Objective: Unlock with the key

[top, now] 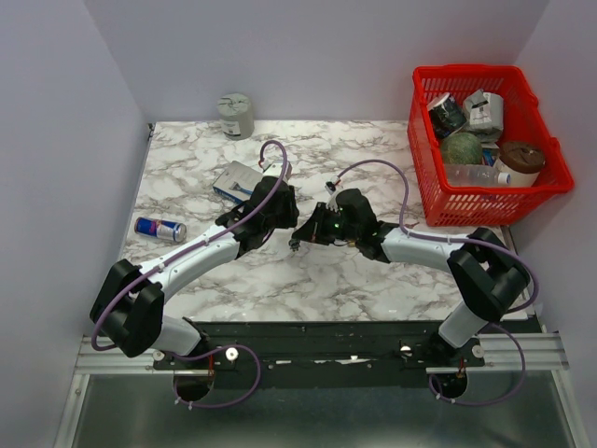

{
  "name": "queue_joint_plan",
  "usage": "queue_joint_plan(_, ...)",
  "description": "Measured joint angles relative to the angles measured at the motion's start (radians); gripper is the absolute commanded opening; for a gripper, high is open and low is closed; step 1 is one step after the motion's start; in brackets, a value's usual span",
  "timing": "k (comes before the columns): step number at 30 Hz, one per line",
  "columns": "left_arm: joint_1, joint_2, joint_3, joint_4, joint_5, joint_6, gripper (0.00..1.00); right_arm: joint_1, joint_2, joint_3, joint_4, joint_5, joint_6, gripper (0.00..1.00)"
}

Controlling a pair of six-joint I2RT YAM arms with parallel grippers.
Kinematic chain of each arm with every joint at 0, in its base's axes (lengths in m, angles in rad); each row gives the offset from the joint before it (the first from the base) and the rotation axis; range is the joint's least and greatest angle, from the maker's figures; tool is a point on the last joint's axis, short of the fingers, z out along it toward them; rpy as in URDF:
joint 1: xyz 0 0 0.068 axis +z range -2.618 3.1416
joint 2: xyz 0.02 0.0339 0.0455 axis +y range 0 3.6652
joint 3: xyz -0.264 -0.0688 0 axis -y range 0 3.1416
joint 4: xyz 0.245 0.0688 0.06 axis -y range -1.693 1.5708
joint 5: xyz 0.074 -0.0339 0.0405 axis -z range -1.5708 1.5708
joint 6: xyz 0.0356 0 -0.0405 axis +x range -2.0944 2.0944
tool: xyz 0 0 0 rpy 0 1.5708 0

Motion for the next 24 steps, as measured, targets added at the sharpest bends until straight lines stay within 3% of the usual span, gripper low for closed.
queue_joint_plan(24,0.000,0.019,0.000,0.023,-0.027,-0.040,0.00,0.000,0.017,0.024,-0.019,0.040,0.017,0.01)
